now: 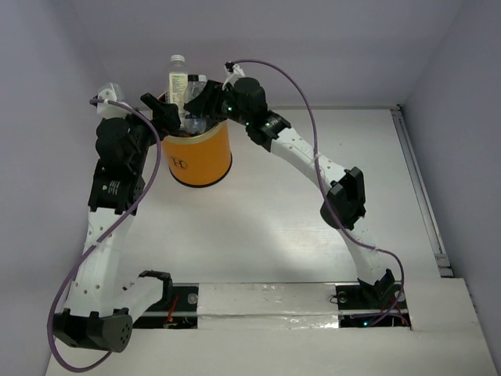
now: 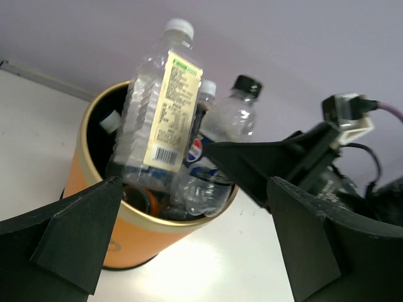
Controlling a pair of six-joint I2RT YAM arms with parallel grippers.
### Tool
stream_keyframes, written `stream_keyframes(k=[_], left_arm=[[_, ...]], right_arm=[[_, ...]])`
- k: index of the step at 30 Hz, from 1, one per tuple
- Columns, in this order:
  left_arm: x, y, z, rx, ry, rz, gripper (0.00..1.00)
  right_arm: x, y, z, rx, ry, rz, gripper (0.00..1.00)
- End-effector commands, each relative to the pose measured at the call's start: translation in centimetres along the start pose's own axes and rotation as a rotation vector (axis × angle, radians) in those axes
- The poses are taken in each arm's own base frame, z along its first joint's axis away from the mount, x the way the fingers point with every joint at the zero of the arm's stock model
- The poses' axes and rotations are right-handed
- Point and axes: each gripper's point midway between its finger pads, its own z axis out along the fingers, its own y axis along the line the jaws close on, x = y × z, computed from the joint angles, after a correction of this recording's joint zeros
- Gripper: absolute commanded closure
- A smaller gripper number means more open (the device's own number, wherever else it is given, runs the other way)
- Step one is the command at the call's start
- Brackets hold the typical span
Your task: Put the plastic bottles in the bin
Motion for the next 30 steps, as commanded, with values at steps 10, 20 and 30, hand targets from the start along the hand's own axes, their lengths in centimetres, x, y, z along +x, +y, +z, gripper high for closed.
stream_keyframes(k=[10, 20, 30], left_arm=[[0.8, 0.6, 0.1, -0.028, 0.012, 0.006, 0.01], [0.6, 1.0, -0.2, -0.048, 0.003, 0.002, 0.01], [-0.4, -1.0, -2.0, 0.033, 0.005, -0.031, 0.01]], right_arm=[[-0.4, -1.6, -1.7, 0.143, -0.02, -0.135, 0.06], [-4.1, 0.9, -4.4, 0.148, -0.103, -0.197, 0.0], [-6.4, 3.7, -10.4, 0.121, -0.192, -0.196, 0.08]])
